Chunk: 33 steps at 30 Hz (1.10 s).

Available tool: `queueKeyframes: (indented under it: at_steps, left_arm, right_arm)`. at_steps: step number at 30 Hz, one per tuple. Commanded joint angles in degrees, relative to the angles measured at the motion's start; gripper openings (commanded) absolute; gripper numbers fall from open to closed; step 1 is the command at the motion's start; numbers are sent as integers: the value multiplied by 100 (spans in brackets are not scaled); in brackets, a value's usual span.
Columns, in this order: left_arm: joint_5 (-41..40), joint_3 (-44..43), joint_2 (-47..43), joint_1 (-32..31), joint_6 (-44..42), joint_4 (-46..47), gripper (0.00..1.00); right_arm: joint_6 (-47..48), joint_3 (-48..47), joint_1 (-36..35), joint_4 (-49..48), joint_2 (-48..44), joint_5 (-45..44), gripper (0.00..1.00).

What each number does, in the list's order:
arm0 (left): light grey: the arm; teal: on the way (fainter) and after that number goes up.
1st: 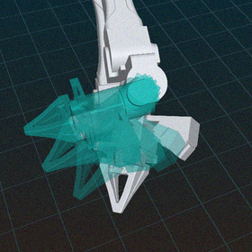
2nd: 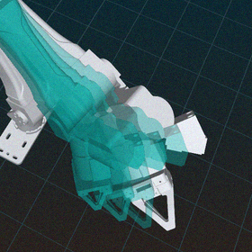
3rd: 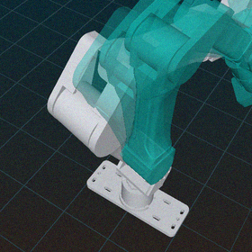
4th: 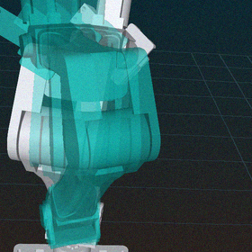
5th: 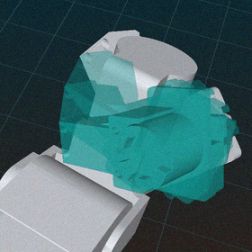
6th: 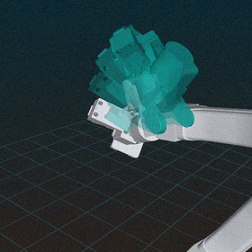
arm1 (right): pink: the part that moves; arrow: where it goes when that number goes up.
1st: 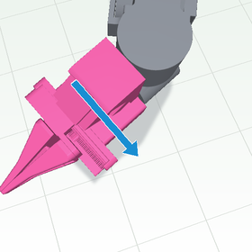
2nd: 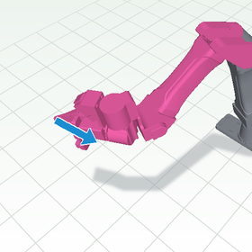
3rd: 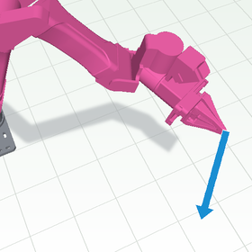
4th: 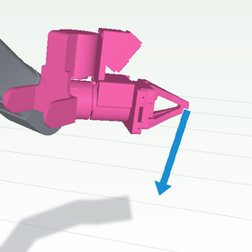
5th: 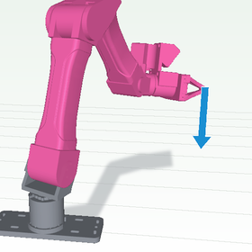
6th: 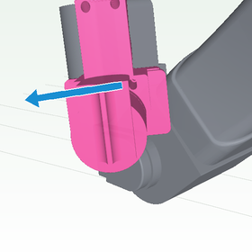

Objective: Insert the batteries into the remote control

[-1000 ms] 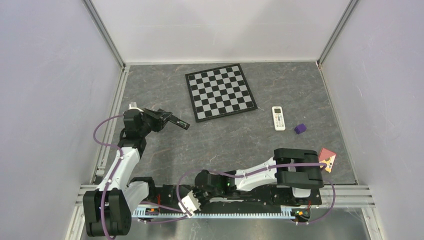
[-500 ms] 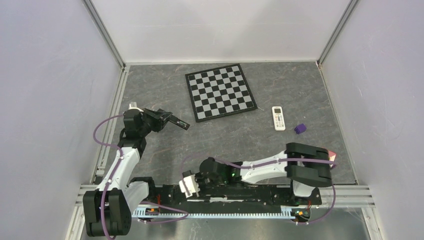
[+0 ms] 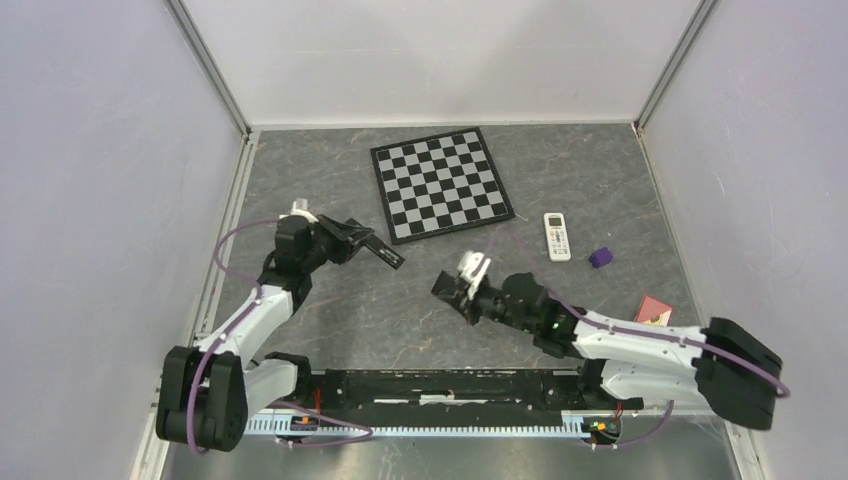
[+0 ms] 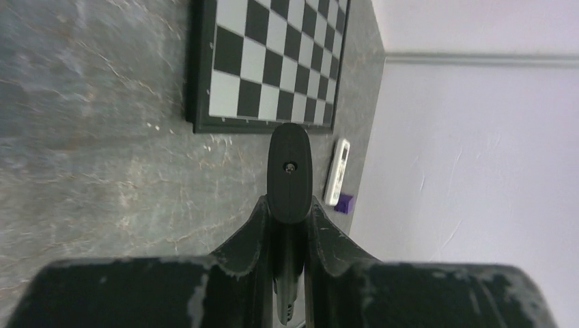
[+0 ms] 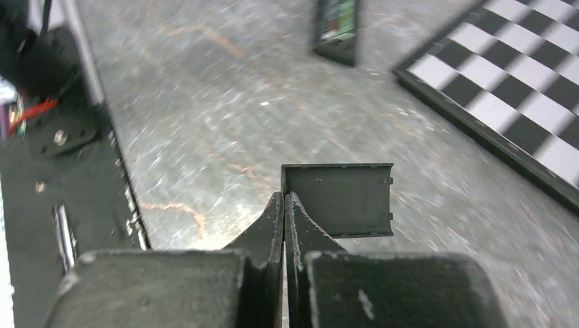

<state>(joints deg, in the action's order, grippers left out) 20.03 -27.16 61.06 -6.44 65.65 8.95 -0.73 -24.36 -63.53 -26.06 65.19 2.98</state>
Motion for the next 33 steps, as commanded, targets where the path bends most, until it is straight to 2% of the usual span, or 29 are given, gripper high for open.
queueKeyframes:
  at_steps: [1, 7, 11, 15, 23, 27, 30, 33]
  left_arm:
    - [-399, 239, 357, -673, 216, 1400, 2]
    - [-1280, 675, 901, -1819, 708, 2665, 2]
    - [-1656, 748, 1462, -2412, 889, 3196, 2]
    - [-1953, 706, 2135, -2887, 1031, 3791, 2]
    - [-2345, 691, 3551, -3252, 1459, 4931, 2]
    - [-2513, 879, 3940, -3333, 1635, 5330, 3]
    - [-2562, 944, 3950, -3349, 1586, 5290, 10]
    - [-2596, 933, 3798, -3376, 1522, 4918, 22]
  right_arm:
    - [-1669, 269, 825, 42, -811, -375, 0]
    - [-2639, 125, 1632, 943, -1350, -469, 0]
    - [-3233, 238, 2103, 1002, -1474, -78, 0]
    - [-3463, 280, 2221, 997, -1465, 36, 0]
    - [-3581, 299, 2311, 997, -1572, 33, 0]
    - [-3600, 329, 2358, 993, -1580, 79, 0]
    - [-3609, 358, 2384, 998, -1571, 105, 0]
    - [-3619, 379, 2422, 998, -1562, 123, 0]
